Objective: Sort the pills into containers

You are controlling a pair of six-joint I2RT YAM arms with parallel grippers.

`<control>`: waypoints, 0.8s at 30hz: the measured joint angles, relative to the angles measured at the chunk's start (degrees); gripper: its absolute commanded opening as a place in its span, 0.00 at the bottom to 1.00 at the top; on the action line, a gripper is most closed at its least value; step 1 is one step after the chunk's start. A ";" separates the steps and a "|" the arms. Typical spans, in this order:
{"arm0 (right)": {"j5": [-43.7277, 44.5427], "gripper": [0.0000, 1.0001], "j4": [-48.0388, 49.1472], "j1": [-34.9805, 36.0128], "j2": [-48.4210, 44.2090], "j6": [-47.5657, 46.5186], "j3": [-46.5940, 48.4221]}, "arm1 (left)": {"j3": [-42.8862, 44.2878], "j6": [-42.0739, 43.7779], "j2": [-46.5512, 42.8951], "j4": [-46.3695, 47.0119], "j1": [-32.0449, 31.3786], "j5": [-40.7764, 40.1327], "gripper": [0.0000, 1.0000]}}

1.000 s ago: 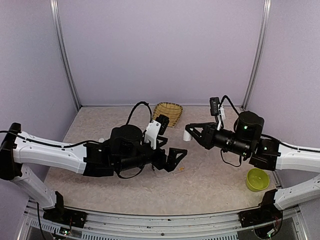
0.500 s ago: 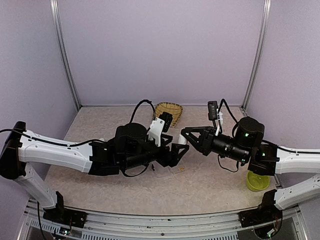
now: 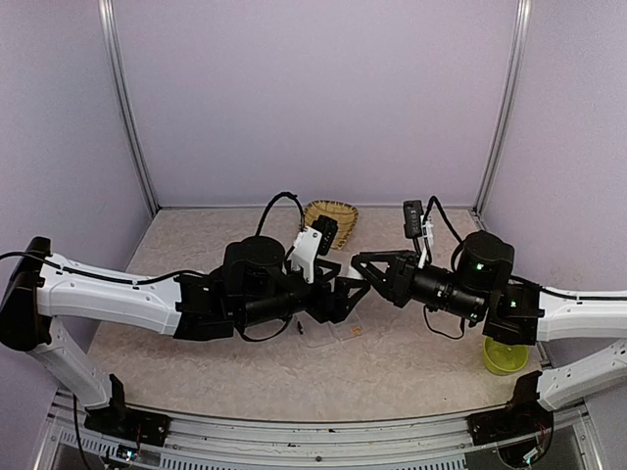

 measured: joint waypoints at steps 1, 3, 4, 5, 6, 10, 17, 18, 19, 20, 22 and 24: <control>-0.17 0.05 -0.02 0.11 0.20 0.02 0.00 | 0.00 0.09 0.00 0.13 0.15 0.13 0.79; -0.31 0.06 -0.02 0.17 0.52 0.09 0.00 | 0.00 0.22 0.00 0.33 0.28 0.35 0.75; -0.37 0.06 -0.02 0.17 0.66 0.15 0.00 | 0.00 0.28 0.00 0.46 0.39 0.48 0.72; -0.39 0.05 -0.02 0.20 0.76 0.17 0.00 | 0.00 0.52 0.00 0.59 0.42 0.70 0.70; -0.44 0.05 -0.02 0.20 0.81 0.20 0.00 | 0.00 0.59 0.00 0.74 0.42 0.90 0.66; -0.57 0.06 0.00 0.20 0.98 0.22 0.00 | 0.00 0.94 0.02 1.11 0.37 1.95 0.42; -0.42 0.10 -0.63 0.20 1.29 0.24 0.13 | 0.02 1.27 0.33 1.38 0.26 4.24 0.18; -0.37 0.15 -1.01 0.20 1.29 0.28 0.26 | 0.02 1.46 0.35 1.33 0.33 4.42 0.16; -0.39 0.21 -1.57 0.20 1.29 0.33 0.48 | 0.02 1.81 0.37 1.29 0.35 4.50 0.15; -0.39 0.29 -2.03 0.20 1.29 0.39 0.66 | 0.02 1.97 0.39 1.22 0.35 4.57 0.14; -0.46 0.42 -3.48 0.20 1.29 0.52 1.33 | 0.00 2.38 0.39 1.14 0.39 4.81 0.14; -1.11 0.46 -5.46 0.20 1.18 0.96 2.16 | -0.02 3.32 0.39 1.16 0.39 5.01 0.14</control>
